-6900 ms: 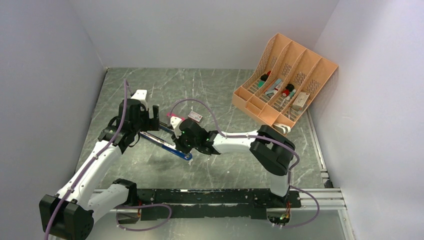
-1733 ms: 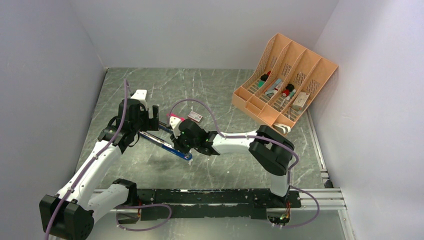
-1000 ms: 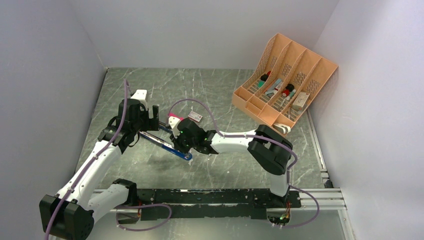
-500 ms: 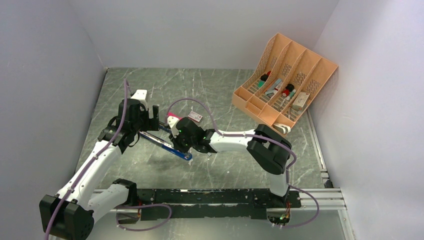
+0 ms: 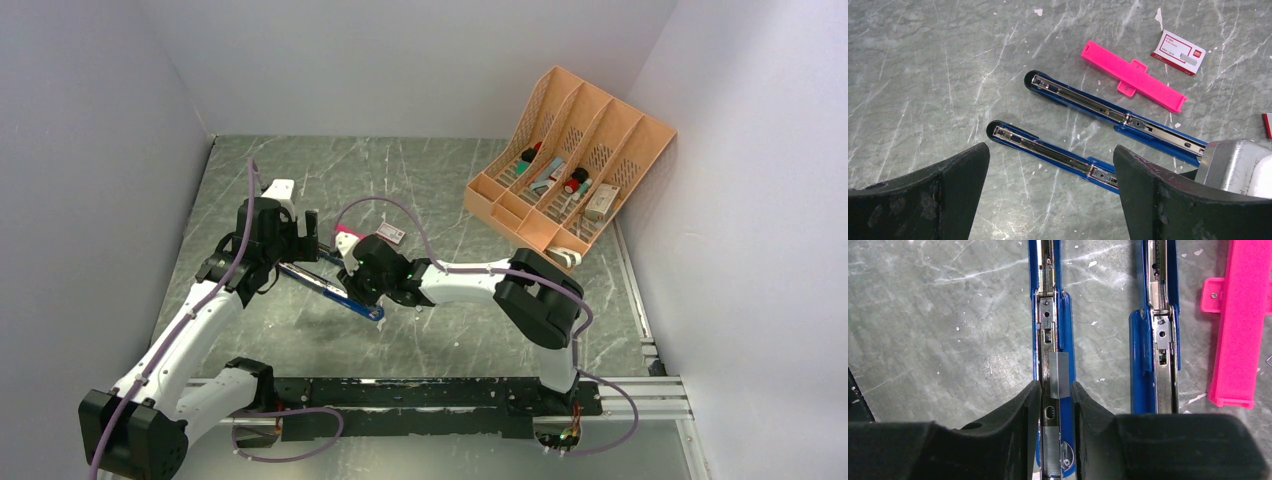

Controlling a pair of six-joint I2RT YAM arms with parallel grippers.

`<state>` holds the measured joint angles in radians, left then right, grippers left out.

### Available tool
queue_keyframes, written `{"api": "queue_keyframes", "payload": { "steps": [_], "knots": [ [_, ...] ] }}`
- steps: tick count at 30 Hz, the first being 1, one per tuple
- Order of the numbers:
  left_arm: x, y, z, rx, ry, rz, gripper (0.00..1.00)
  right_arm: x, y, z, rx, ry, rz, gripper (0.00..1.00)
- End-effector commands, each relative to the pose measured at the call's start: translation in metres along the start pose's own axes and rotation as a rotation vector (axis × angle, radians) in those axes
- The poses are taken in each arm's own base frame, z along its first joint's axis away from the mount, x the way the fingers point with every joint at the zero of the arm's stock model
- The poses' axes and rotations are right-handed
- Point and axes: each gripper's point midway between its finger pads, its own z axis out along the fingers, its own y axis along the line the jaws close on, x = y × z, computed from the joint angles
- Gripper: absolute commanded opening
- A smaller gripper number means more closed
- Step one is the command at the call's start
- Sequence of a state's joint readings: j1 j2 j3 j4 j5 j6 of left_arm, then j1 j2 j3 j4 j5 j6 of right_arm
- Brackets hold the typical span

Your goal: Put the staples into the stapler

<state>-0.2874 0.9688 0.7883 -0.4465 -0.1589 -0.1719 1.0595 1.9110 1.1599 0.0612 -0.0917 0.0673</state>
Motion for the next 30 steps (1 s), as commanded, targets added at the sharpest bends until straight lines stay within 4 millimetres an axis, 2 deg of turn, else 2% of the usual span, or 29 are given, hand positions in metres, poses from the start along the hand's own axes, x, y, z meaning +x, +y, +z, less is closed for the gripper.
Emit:
{"api": "queue_keyframes", "payload": {
  "steps": [1,6,14,22,23,24,30],
  "knots": [
    [-0.006,-0.004,-0.001,0.023,-0.023,0.001,0.98,-0.01,-0.002,-0.008,0.01,-0.052,0.002,0.32],
    [-0.005,-0.004,-0.002,0.023,-0.023,0.001,0.98,-0.025,0.0,-0.015,0.003,-0.123,-0.001,0.33],
    [-0.006,-0.004,-0.002,0.025,-0.025,0.001,0.98,-0.034,-0.009,-0.016,0.031,-0.17,0.078,0.33],
    [-0.006,-0.004,-0.001,0.024,-0.024,0.0,0.98,-0.029,-0.014,-0.018,-0.014,-0.203,0.324,0.33],
    [-0.005,-0.004,-0.001,0.024,-0.024,0.001,0.98,-0.018,-0.014,-0.017,-0.025,-0.185,0.349,0.33],
    [-0.006,-0.004,-0.001,0.025,-0.025,0.001,0.98,-0.015,-0.014,-0.016,-0.041,-0.183,0.373,0.33],
    [-0.005,-0.004,-0.001,0.024,-0.024,0.001,0.98,-0.014,-0.012,-0.016,-0.131,-0.198,0.451,0.35]
  ]
}}
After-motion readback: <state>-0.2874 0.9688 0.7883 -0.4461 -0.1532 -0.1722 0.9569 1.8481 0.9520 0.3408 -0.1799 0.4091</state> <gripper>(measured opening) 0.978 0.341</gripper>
